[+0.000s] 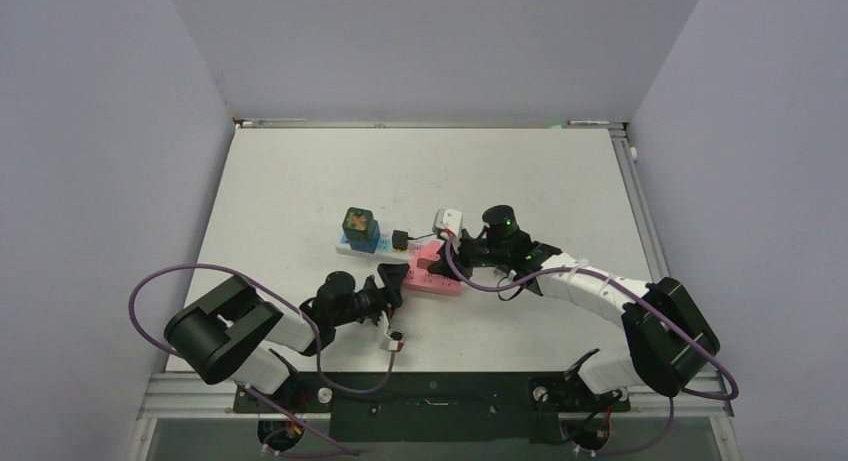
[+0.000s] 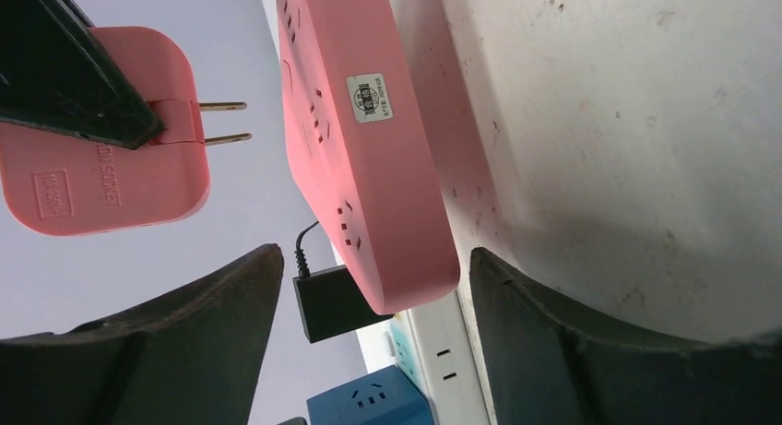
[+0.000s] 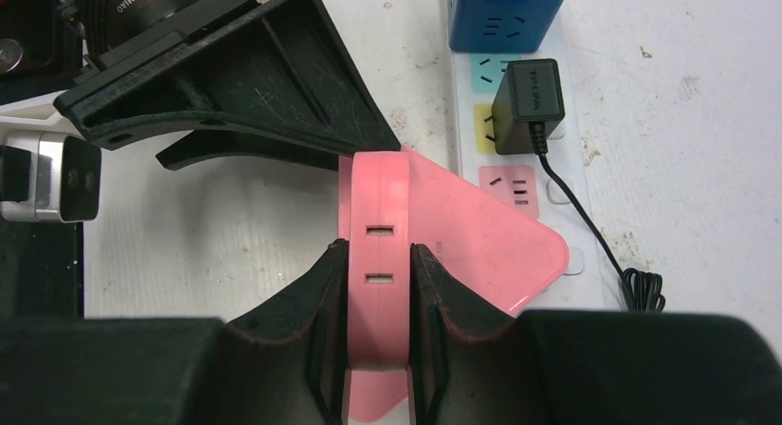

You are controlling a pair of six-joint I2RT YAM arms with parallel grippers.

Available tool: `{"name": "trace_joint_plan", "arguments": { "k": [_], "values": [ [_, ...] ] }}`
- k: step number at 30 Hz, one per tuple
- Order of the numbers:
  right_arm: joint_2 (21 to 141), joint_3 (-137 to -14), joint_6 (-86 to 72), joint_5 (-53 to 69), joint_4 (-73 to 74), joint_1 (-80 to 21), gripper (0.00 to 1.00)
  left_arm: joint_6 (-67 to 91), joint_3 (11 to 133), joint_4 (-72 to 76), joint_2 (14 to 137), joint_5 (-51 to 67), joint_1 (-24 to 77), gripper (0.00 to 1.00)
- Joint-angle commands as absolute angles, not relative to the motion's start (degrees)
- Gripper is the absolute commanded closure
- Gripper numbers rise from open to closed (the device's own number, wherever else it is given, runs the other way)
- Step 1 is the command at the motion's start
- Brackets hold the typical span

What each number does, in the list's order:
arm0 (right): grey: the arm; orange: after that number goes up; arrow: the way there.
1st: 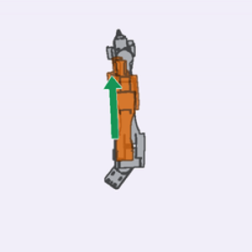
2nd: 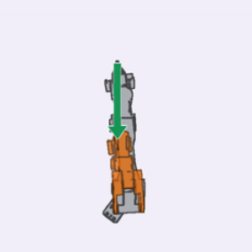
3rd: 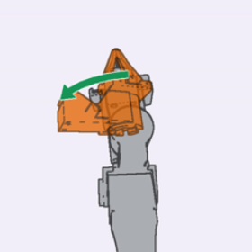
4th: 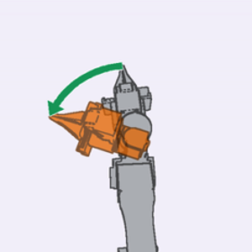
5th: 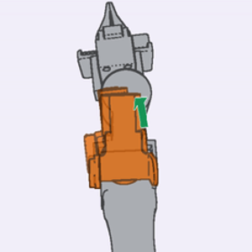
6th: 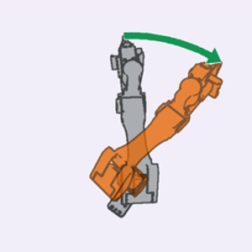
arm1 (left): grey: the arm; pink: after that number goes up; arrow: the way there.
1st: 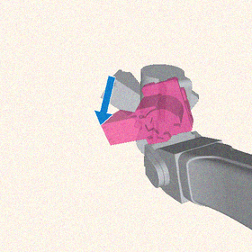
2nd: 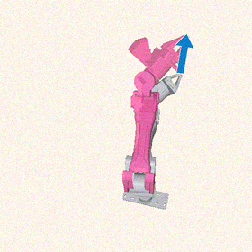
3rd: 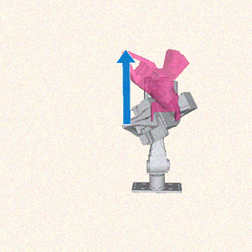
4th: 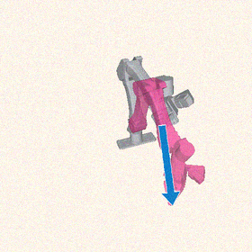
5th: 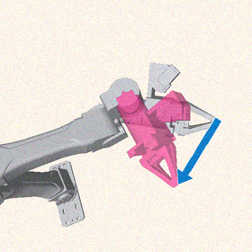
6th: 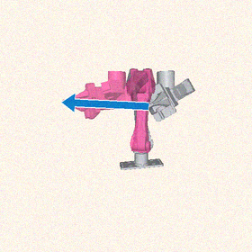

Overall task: Insert the plug
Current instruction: Insert the plug into the socket.

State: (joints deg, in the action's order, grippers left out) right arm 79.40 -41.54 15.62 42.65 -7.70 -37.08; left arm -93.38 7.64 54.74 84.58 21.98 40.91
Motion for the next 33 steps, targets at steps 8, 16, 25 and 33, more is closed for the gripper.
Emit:
{"name": "trace_joint_plan", "arguments": {
  "k": [8, 16, 25, 33],
  "values": [
    [79.98, -41.0, 15.08, 45.7, -12.92, -36.48, 0.95, -95.54, 10.47, 56.87, 86.51, 21.38, 41.17, 0.47],
    [81.88, -41.66, 15.88, 45.32, -12.83, -36.42, 0.95, -95.79, 11.0, 56.3, 86.56, 20.86, 41.22, 0.55],
    [84.01, -41.97, 16.48, 44.56, -13.64, -36.4, 0.95, -96.17, 10.18, 54.46, 86.28, 20.44, 41.18, 0.57],
    [85.09, -43.04, 17.62, 44.34, -12.92, -36.47, 0.95, -95.65, 10.16, 53.5, 86.15, 19.83, 41.22, 0.57]
  ]
}}
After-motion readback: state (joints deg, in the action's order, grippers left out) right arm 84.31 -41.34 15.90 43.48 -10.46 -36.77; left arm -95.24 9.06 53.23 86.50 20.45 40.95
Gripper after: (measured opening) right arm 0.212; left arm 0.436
